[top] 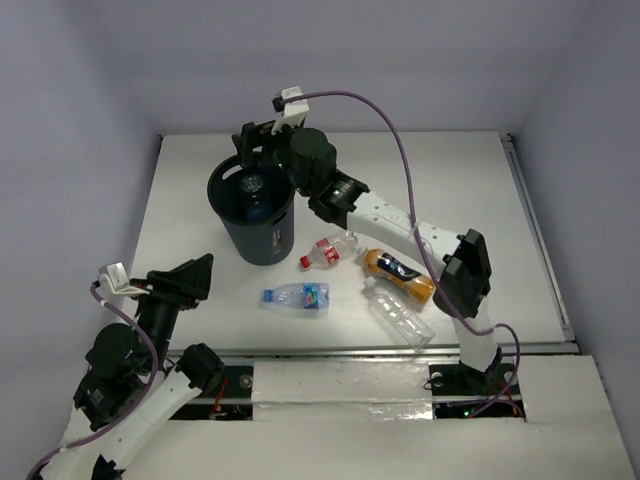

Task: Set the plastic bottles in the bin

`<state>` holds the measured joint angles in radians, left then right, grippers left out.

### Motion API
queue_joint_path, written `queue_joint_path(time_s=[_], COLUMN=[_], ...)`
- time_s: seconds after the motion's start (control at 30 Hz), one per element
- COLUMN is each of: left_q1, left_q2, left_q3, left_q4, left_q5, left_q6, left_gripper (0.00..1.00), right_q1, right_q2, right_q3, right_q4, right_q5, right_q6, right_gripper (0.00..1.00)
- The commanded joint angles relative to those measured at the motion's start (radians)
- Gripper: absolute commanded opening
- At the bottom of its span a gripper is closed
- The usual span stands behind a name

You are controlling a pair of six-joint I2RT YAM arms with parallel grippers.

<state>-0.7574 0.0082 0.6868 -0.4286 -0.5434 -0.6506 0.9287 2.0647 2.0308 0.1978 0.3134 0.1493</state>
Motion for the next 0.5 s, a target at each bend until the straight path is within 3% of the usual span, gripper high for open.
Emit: queue_joint_path(time_s=[0.0, 0.07, 0.13, 0.17, 0.23, 0.3, 0.37, 0.47], left_q1=[-0.003, -0.003, -0.003, -0.003, -0.003, -0.003, -0.003, -0.003], left_q2=[-0.086, -0.082, -0.071, -0.068, -0.057, -0.045, -0.034, 0.011], left_q3=[0.000, -0.001, 0.002, 0.002, 0.000, 0.000, 0.000, -0.001], left_q4=[0.011, 0.011, 0.010, 0.011, 0.011, 0.014, 0.025, 0.036], left_q5=[-0.016, -0.015, -0.013, -0.012, -0.007, -0.006, 0.005, 0.025], left_q6=[0.000, -0.001, 0.000, -0.001, 0.000, 0.002, 0.006, 0.012], left_gripper=[0.59, 0.59, 0.58, 0.57, 0.50, 0.45, 0.32, 0.21], right_q1=[-0.002, -0.002, -0.002, -0.002, -0.002, -0.002, 0.007, 0.016], right_q2=[-0.155, -0.242, -0.316, -0.354, -0.458, -0.536, -0.572, -0.614], right_q3=[-0.043, -0.107, -0.245, -0.295, -0.445, -0.544, -0.668, -0.805], right_q4=[0.074, 0.081, 0.095, 0.098, 0.083, 0.037, -0.024, -0.055], right_q5=[-0.060, -0.088, -0.131, -0.187, -0.281, -0.455, -0.560, -0.614], right_q6=[-0.027, -0.028, -0.028, -0.024, -0.022, -0.031, -0.053, -0.042], right_gripper=[0.91, 0.88, 0.74, 0.40, 0.13, 0.05, 0.05, 0.07])
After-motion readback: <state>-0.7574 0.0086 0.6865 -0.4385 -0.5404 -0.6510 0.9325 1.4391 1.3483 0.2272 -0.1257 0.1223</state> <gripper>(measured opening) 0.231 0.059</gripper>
